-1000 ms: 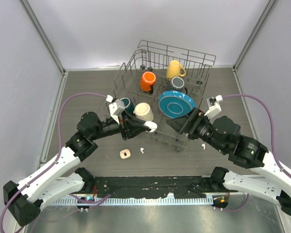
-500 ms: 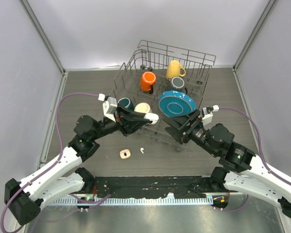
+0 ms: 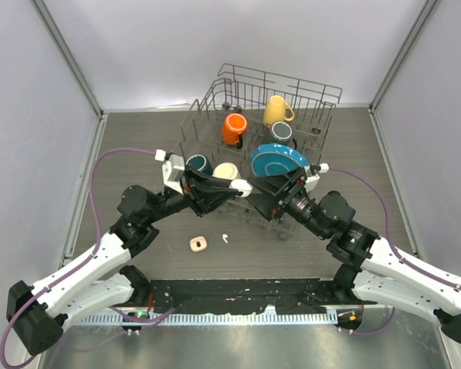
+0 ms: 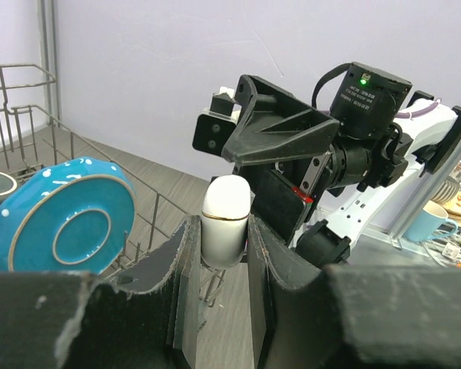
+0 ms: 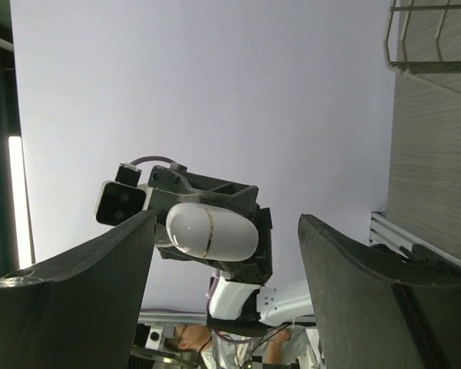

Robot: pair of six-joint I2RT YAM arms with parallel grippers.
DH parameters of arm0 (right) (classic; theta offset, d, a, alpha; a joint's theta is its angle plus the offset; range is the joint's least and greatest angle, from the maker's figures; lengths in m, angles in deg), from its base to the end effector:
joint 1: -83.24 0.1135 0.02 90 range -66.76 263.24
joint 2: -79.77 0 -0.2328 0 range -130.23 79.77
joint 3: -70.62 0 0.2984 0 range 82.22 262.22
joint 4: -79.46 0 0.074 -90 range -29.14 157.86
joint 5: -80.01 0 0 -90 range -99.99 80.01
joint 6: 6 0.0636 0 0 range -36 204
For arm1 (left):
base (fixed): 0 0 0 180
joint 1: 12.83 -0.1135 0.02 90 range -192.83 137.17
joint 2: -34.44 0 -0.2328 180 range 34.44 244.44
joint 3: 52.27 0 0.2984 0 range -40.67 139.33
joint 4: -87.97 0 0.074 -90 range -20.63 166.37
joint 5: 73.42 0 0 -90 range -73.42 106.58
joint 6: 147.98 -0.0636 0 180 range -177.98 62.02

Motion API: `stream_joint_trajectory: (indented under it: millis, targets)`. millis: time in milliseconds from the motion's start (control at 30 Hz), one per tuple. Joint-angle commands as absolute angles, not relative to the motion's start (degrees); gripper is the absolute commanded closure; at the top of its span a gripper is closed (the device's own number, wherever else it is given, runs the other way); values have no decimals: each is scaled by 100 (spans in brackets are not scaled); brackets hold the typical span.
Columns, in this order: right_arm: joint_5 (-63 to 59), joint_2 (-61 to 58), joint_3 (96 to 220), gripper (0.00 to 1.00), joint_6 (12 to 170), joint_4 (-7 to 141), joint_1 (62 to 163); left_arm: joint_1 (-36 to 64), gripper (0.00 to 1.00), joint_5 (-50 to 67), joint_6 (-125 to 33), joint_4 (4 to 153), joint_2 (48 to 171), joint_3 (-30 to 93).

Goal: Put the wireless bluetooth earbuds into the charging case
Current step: Pick up the charging case at the center of the board.

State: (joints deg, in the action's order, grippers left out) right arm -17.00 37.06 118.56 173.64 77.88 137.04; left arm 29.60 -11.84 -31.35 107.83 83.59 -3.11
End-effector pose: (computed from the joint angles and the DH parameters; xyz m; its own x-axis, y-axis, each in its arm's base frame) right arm 0.1734 0.2237 0.3073 -0.7287 0.6848 0.0015 -0.0422 -0.0471 0.9980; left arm 0.1924 -0.2169 0.3338 -0.1898 -0.3606 -0.9132 0.9382 0.2075 -0.2769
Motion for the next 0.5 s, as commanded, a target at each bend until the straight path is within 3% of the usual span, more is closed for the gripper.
stream_joint_trajectory:
  millis: [0, 100, 467]
  targets:
    - [-1386, 3601, 11940, 20, 17584, 8658, 13668, 2988, 100, -979, -3135, 11223, 8287, -367]
    - [-1219, 3469, 11914, 21, 17724, 8903, 13659, 3006, 100, -900, -3153, 11267, 8313, -411]
    - [-1069, 3223, 11720, 39, 18103, 9458, 13641, 3023, 100, -856, -3170, 11381, 8384, -446]
